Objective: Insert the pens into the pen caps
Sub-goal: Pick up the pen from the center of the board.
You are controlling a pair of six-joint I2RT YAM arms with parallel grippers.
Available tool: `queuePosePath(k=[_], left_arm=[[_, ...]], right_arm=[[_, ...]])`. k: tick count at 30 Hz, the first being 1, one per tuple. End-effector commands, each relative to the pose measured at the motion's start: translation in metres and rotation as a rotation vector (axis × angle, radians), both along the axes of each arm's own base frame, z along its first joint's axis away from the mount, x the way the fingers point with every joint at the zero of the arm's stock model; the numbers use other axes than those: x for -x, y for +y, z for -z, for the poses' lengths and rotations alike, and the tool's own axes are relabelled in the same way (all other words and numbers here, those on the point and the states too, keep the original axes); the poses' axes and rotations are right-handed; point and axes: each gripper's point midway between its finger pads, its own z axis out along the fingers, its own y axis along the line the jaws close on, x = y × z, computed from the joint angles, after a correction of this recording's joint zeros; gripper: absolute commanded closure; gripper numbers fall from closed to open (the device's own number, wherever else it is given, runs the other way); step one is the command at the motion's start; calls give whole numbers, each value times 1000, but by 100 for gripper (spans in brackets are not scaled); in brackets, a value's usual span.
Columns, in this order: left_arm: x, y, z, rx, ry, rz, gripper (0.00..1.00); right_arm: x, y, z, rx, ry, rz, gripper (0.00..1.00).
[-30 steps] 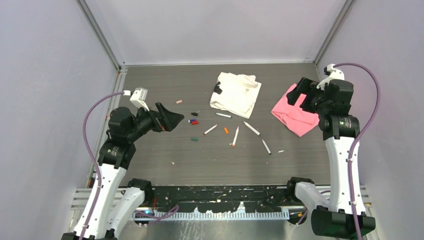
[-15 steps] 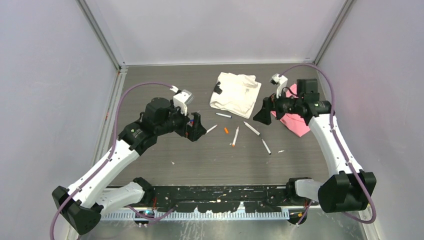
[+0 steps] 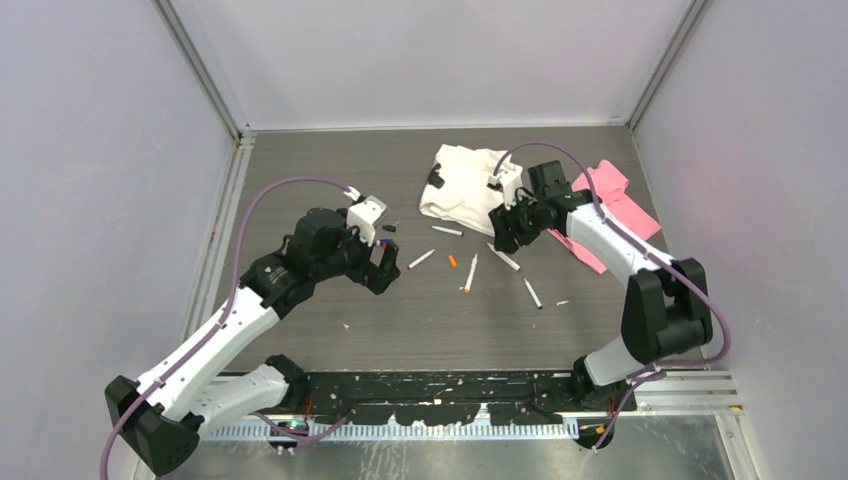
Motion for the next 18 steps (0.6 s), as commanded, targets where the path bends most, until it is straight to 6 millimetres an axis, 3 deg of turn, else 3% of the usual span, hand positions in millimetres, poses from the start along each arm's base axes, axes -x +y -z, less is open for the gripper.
queuePosePath(k=[1,7,18], left_arm=[[-5,2,-13,20,-65,-5,0],[-4,1,-11,25,-68,3,0],[-11,6,-1,-1,-54,-21,3]], right_arm=[[-16,-3,15,54,50,78,48],[-11,11,34,89,82,48,50],[-19,-10,55,225,104,111,52]])
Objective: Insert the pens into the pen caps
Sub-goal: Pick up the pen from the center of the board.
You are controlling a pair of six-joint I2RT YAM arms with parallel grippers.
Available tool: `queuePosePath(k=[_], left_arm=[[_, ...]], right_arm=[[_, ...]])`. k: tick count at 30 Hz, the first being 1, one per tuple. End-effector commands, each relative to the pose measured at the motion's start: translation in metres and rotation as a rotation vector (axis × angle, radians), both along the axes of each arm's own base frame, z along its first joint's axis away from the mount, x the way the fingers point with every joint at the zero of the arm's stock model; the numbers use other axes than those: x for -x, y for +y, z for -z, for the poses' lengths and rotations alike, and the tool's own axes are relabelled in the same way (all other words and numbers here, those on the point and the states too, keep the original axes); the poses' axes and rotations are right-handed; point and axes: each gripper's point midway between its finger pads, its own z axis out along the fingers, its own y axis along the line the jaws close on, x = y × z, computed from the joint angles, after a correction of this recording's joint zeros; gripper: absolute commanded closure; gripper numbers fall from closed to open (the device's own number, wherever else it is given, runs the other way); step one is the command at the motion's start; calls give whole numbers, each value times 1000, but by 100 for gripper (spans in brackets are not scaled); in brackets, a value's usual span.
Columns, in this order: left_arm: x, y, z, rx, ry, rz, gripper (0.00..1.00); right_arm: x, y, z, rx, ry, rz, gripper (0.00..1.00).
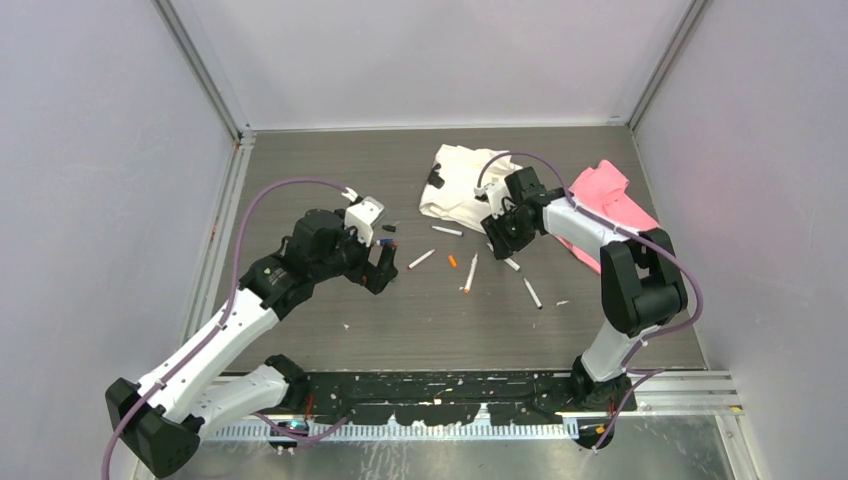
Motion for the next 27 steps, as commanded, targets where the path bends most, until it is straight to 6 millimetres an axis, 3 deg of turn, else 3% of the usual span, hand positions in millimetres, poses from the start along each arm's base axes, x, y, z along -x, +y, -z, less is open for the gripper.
queuePosePath(k=[1,17,21,24,27], left_arm=[[-10,1,-5,1,-44,-11,3],[-7,-1,-5,12,-37,3,5],[-7,-1,-6,16,-41,2,5],[-7,0,-7,18,-43,1,5],[-7,-2,-8,30,-40,1,5]], right_arm=[[-15,-8,-3,53,-27,40,53],[-7,-22,35,151,85,67,69],[2,-22,44,164,148,55,85],[1,-16,36,124,147,65,98],[-3,-5,11,27,104,64,99]])
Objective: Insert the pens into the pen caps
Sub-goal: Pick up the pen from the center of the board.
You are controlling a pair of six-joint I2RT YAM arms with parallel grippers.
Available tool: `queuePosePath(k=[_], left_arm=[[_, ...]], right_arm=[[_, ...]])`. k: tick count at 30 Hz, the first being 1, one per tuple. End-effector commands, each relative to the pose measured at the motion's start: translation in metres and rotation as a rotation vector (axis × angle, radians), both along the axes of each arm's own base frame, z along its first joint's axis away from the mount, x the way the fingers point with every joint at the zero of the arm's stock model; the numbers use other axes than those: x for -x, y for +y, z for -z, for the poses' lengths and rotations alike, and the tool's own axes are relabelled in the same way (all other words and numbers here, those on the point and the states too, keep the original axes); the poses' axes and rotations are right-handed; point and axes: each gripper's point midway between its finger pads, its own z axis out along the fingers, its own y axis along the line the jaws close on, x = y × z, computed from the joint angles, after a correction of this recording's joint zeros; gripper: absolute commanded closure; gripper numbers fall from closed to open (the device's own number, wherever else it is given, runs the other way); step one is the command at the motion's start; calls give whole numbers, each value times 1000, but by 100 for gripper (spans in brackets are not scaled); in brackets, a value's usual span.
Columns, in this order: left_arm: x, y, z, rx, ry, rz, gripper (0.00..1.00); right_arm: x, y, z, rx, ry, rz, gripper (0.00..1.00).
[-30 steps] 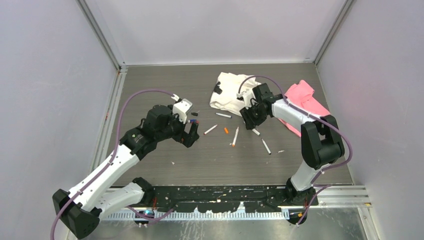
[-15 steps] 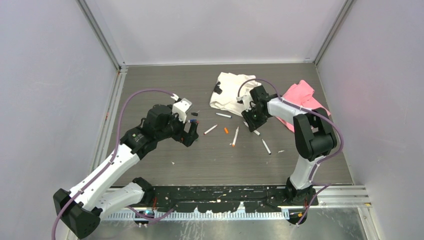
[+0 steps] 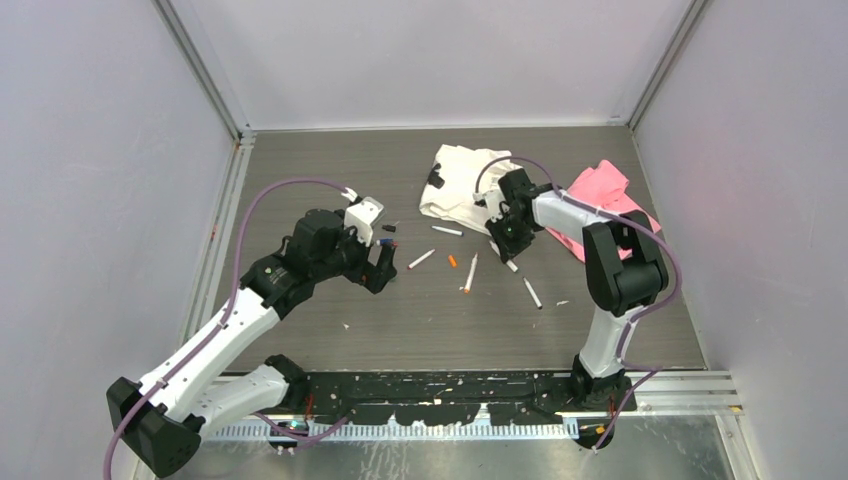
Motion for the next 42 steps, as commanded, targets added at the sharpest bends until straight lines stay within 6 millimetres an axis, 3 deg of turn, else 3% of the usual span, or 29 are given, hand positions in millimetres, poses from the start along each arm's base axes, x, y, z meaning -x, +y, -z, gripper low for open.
queuePosePath(k=[1,4,7,8,12,15,19,24,30,37,42], left_arm=[[-3,-7,-14,55,-42,18,5],[1,-27,-28,206,11,13,4],[5,-61,-48,497,99,28,8],[4,-69,-45,582,130,13,9],[-11,-88,-65,912,105,-50,9],[-25,-102,-66,1032,100,-102,9],[-42,-124,-65,1083,122,-131,11],[-57,-153,-59,1129,158,-119,24],[-62,-184,-51,1127,184,-82,33],[-63,-203,-43,1105,197,-60,49],[-64,-204,-43,1107,178,-58,90]], right_arm=[[-3,13,-34,-128,-45,15,99],[0,19,-65,-258,-90,3,99],[7,25,-93,-396,-118,-17,99],[10,28,-101,-446,-124,-25,99],[27,48,-135,-637,-147,-94,99],[40,62,-156,-761,-162,-134,99],[51,71,-170,-853,-149,-169,99],[58,78,-177,-910,-125,-196,99],[62,82,-181,-935,-118,-215,99],[67,87,-185,-951,-109,-237,99],[69,88,-186,-958,-106,-245,99]])
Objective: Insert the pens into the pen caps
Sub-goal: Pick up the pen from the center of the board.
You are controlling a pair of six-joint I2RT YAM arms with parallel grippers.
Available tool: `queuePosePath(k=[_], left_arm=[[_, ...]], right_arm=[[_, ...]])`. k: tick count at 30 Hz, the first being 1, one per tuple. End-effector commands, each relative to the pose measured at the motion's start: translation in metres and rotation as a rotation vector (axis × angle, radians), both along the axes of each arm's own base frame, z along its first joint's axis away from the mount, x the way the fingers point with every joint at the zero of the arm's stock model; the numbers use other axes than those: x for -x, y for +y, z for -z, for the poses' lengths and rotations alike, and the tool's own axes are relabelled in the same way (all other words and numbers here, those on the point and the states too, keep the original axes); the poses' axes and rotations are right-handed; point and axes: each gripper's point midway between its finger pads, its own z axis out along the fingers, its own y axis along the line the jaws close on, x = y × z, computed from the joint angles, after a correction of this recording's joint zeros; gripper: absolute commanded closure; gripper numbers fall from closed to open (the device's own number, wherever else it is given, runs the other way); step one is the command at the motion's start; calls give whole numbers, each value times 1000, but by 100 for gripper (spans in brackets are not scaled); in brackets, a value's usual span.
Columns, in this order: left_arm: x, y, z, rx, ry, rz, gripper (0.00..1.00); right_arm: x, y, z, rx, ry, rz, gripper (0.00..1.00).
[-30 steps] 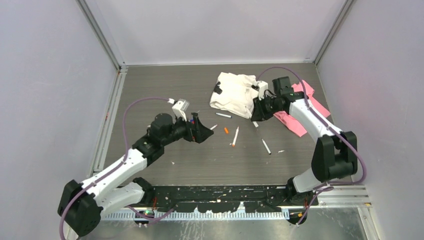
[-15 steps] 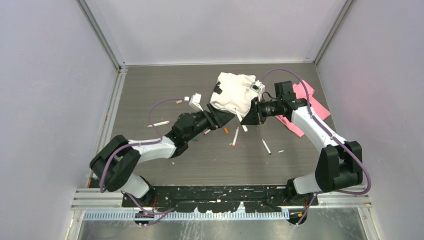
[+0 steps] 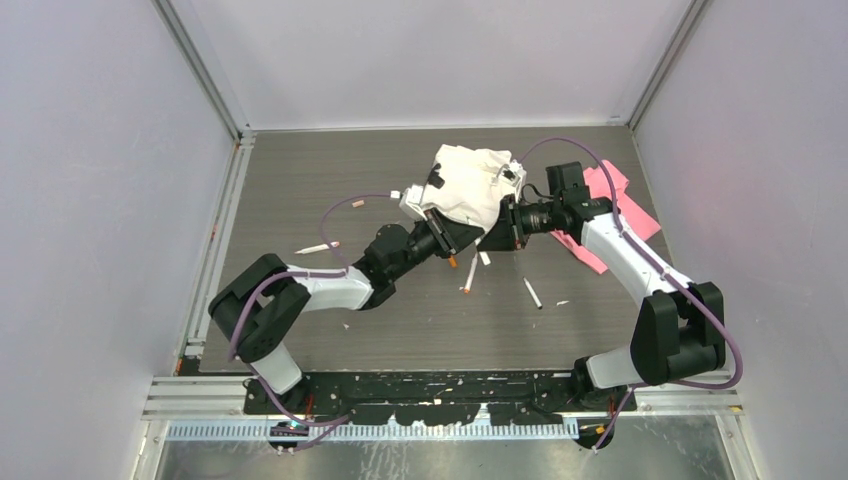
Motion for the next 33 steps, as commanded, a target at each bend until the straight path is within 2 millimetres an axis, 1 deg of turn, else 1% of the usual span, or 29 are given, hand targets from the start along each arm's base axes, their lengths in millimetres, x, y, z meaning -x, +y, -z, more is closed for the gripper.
queuePosePath(k=[1,3,4,5,7,8,9,11,12,14,18,20,24,26,30,33], left_arm=[[-6,-2,-31,68,-98,-26,97],[-7,2,-31,79,-100,-47,99],[-8,4,-31,91,-99,-59,99],[-8,7,-33,111,-99,-73,99],[-12,14,-37,164,-94,-126,99],[-14,19,-40,198,-93,-160,99],[-14,20,-43,227,-93,-170,99],[-17,25,-49,283,-90,-214,99],[-17,27,-53,314,-94,-227,99],[-19,27,-54,343,-87,-248,99],[-19,23,-55,352,-82,-260,99],[-19,23,-54,349,-81,-268,99],[-19,25,-52,346,-80,-286,99],[-19,25,-53,345,-82,-286,99],[-20,25,-51,340,-82,-289,99],[-19,23,-52,342,-85,-279,99]], right_arm=[[5,4,-17,-39,-60,-26,99],[5,5,-18,-43,-58,-25,97],[4,6,-18,-48,-55,-20,92],[3,6,-18,-55,-47,-12,84],[2,9,-19,-83,-35,0,63],[1,11,-19,-101,-20,10,56],[0,13,-19,-120,-9,15,50],[-2,17,-19,-149,13,36,45],[-3,19,-19,-160,20,42,45],[-3,22,-17,-177,54,63,44],[-11,27,-27,-238,23,103,46],[-14,28,-31,-261,21,130,51],[-15,29,-31,-270,40,136,63],[-14,30,-32,-272,41,135,65],[-14,31,-35,-277,41,135,67],[-15,32,-34,-277,49,137,75]])
